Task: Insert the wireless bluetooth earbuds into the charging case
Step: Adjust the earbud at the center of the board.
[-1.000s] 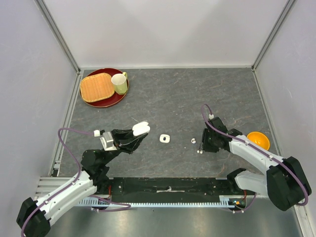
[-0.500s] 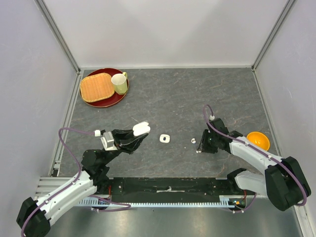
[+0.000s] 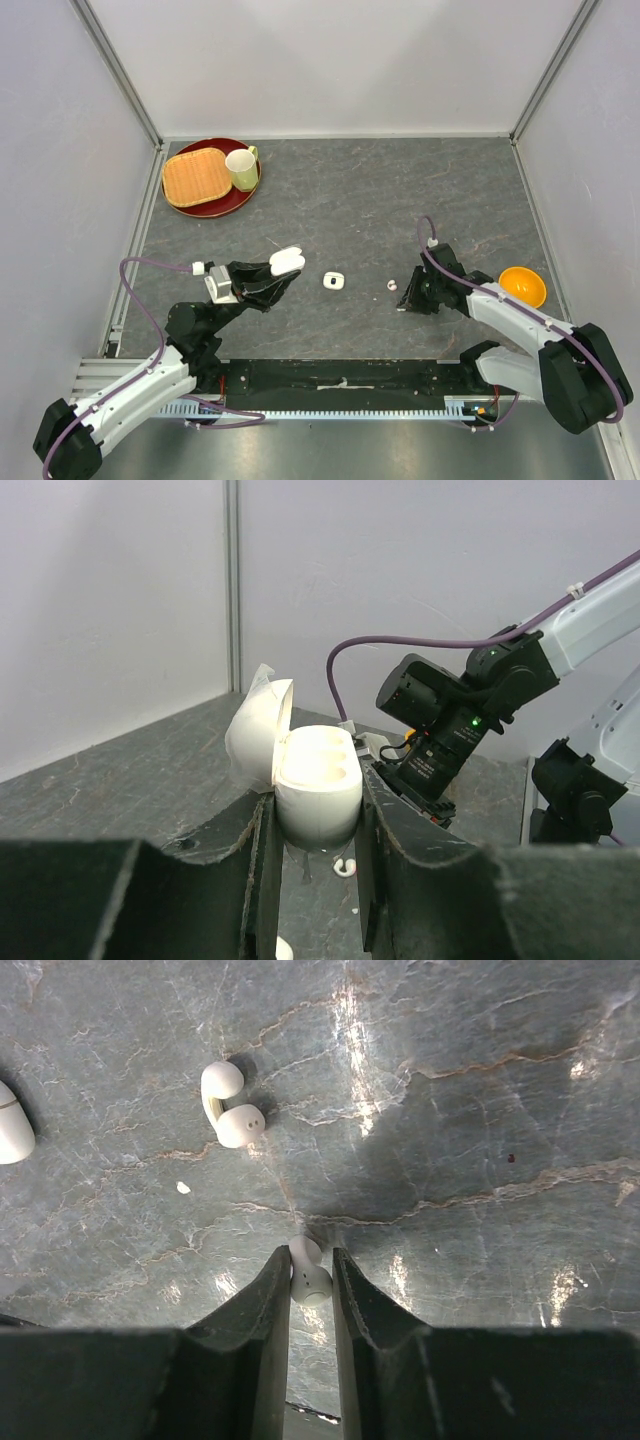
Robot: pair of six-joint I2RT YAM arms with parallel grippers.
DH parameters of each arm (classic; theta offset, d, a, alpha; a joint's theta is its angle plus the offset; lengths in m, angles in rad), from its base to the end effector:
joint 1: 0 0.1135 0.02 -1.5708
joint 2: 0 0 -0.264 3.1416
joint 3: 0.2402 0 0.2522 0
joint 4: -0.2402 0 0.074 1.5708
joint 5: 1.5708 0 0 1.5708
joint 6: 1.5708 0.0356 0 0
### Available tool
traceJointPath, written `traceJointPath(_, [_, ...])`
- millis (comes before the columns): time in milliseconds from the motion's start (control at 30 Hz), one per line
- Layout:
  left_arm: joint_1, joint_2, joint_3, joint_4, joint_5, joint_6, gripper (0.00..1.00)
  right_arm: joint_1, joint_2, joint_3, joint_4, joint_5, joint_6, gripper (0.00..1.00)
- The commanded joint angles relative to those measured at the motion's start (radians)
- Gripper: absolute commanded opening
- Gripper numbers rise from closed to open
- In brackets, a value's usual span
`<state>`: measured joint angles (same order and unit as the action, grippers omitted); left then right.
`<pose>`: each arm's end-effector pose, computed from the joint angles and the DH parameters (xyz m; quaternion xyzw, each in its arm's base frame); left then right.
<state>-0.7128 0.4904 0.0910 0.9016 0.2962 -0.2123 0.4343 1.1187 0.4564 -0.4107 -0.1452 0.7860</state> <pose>0.0922 -0.0934 0.2499 0.2478 0.4565 -0.4471 0.7282 0.1674 0.0833 0.1517 0.1515 0.9548 0.1984 0.1611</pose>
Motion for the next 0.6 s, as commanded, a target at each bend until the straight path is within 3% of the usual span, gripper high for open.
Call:
traceJointPath(0, [0.004,0.01,-0.004,0.025,-0.012,-0.027,0.02,-0.002,-0.007,-0.012,0.023,-0.004,0.004,0.26])
traceJointPath(300, [0.003,0.023,-0.004,0.036,-0.011,-0.039,0.02,-0.002,-0.063,-0.054,0.026,-0.01,0.102,0.25])
traceJointPath(567, [0.004,0.025,-0.004,0.034,-0.014,-0.042,0.02,-0.002,-0.135,-0.099,0.027,-0.008,0.144,0.35])
